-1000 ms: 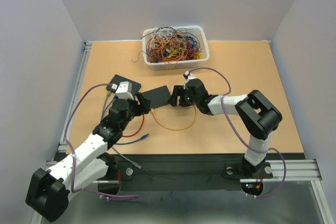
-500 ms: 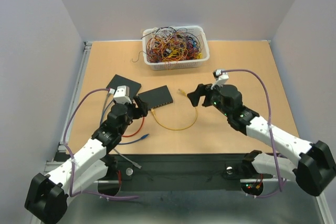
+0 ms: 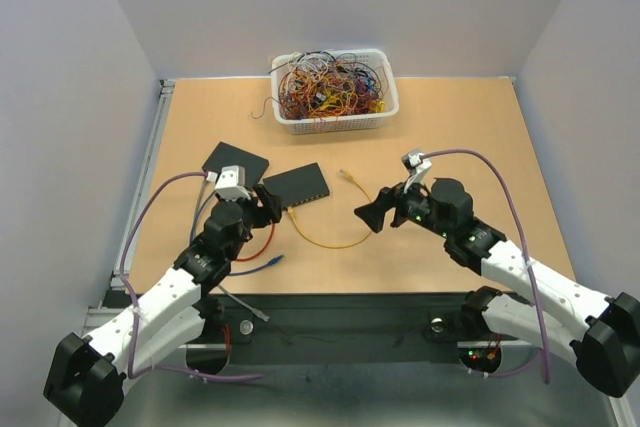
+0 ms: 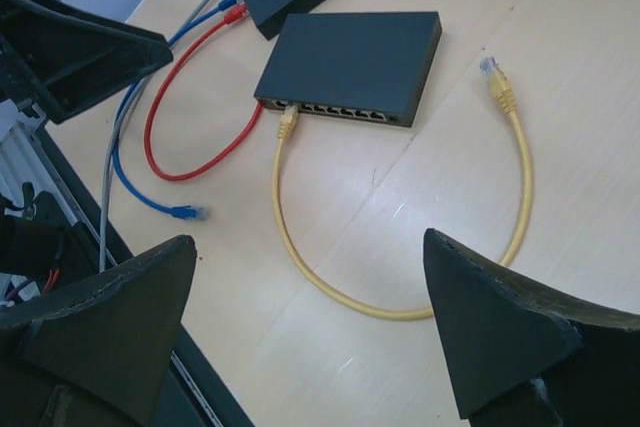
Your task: Insert the plug into the switch port
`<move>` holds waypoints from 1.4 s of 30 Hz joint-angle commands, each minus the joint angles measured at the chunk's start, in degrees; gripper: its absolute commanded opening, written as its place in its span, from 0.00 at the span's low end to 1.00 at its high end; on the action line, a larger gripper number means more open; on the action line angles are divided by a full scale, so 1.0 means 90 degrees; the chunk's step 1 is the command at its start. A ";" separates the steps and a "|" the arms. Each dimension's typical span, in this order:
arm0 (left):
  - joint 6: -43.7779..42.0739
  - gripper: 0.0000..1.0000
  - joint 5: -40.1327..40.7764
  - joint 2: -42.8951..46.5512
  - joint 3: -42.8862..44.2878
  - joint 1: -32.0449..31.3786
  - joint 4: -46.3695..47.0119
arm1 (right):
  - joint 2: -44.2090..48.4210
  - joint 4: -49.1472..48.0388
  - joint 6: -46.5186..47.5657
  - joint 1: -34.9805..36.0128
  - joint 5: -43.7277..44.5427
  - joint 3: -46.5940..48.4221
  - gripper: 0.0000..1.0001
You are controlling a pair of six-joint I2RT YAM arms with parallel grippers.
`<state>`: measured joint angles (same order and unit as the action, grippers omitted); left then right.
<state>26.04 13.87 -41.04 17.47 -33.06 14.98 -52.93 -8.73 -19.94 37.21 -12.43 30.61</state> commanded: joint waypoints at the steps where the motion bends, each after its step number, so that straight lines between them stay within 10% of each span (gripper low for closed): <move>1: 0.0065 0.75 0.0343 0.0116 -0.0067 -0.0077 0.0279 | 0.0119 -0.0221 -0.0069 0.0026 -0.0299 -0.0110 1.00; 18: 0.1258 0.79 0.3421 0.2772 -0.0682 -0.0233 -0.0737 | 0.0109 -0.0211 -0.0098 0.0026 -0.0289 -0.0139 1.00; 34: 0.0204 0.76 0.3204 0.1660 0.3650 -0.0233 -0.4034 | 0.0148 -0.0211 -0.0098 0.0035 -0.0201 -0.0169 1.00; 42: -0.1085 0.75 0.4180 0.2137 0.3860 -0.0233 -0.4224 | 0.0060 -0.0202 -0.0069 0.0026 -0.0172 -0.0139 1.00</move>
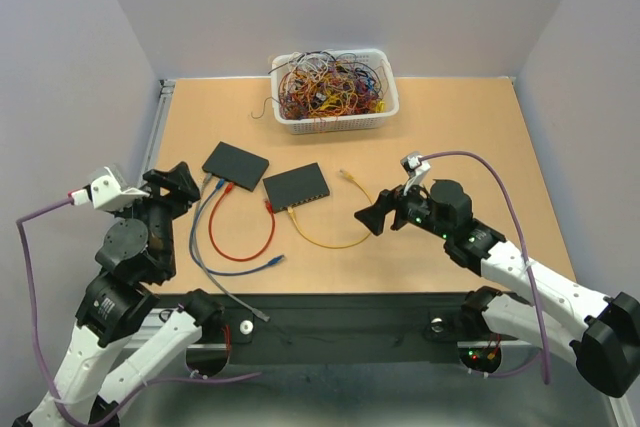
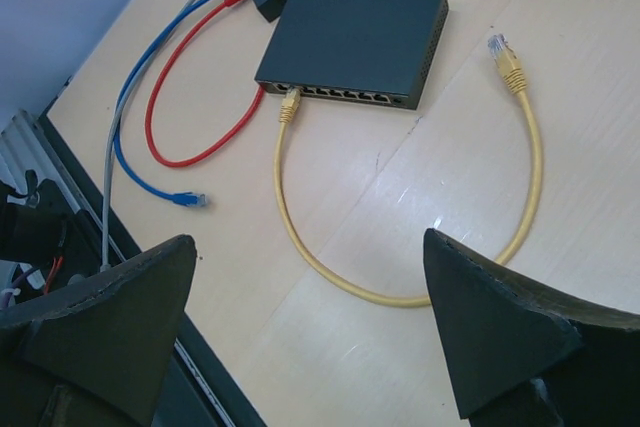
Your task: Insert the plug into the switch port
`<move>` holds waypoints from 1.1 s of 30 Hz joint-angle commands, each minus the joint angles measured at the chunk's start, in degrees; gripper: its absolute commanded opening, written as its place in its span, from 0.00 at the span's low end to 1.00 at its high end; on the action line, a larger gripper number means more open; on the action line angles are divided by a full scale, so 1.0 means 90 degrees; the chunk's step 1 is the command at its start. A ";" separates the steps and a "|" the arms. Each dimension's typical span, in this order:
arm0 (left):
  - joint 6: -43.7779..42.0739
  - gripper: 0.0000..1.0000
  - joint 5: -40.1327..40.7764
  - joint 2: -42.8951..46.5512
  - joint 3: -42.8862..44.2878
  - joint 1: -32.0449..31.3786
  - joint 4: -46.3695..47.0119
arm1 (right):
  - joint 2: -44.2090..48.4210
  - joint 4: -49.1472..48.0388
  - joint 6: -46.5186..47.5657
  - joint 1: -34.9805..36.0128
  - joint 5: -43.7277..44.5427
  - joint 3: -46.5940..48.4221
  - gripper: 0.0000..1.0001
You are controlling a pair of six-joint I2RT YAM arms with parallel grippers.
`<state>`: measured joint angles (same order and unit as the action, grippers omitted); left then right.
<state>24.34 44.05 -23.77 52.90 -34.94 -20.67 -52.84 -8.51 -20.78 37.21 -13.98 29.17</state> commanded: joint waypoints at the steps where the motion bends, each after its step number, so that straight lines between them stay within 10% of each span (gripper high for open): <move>1: -0.0956 0.75 0.0867 0.0277 -0.0155 -0.0024 -0.0262 | 0.0051 -0.0226 0.0014 0.0026 0.0000 0.0011 1.00; 33: -0.1171 0.75 0.0564 0.1049 -0.0468 -0.0014 0.0079 | -0.0008 -0.0236 0.0013 0.0035 0.0039 0.0040 1.00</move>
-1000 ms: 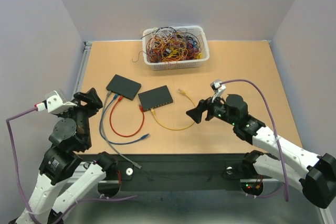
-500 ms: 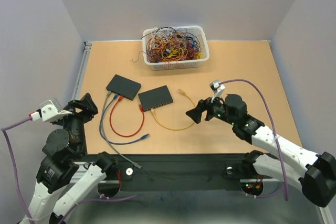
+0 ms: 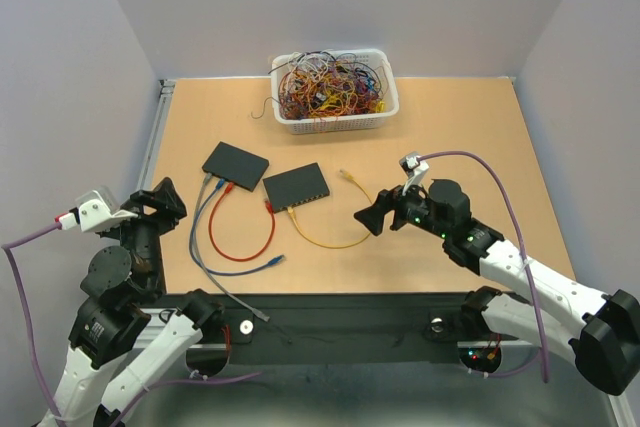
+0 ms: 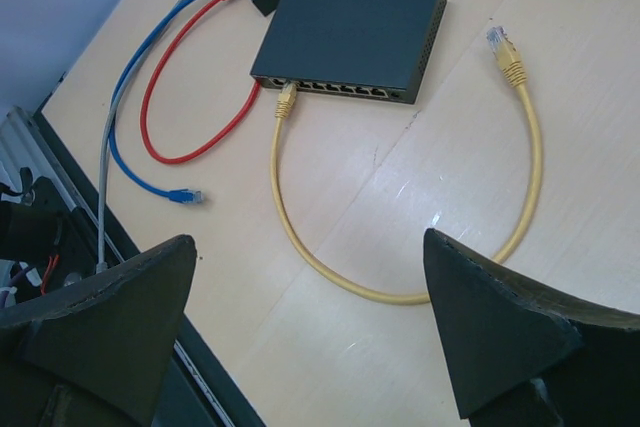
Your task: Insert the plug into the switch port
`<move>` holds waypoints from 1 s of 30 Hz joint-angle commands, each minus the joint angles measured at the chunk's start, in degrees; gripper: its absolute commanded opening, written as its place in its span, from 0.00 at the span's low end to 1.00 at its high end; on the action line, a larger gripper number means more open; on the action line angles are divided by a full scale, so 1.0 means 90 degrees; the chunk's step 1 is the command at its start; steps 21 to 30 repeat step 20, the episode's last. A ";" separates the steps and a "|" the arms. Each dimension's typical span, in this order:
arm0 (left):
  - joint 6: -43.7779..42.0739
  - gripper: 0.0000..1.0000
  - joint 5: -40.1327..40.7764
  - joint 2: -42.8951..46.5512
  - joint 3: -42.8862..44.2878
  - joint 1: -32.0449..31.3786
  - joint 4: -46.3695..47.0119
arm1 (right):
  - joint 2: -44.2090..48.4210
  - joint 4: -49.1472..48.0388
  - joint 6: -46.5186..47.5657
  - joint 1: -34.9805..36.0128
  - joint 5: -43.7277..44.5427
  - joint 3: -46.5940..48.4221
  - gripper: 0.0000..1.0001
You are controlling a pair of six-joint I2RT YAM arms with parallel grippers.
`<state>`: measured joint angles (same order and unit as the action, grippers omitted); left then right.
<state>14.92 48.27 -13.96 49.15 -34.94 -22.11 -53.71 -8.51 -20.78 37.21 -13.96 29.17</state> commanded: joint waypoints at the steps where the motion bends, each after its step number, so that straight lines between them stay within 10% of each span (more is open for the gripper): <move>1: -0.0124 0.75 0.0105 -0.0041 -0.0050 -0.0014 0.0240 | 0.0089 -0.0226 0.0013 0.0035 0.0037 0.0040 1.00; 30: -0.0153 0.75 0.0125 -0.0012 -0.0099 -0.0014 0.0288 | 0.0421 -0.0236 0.0043 0.0035 0.0242 -0.0008 1.00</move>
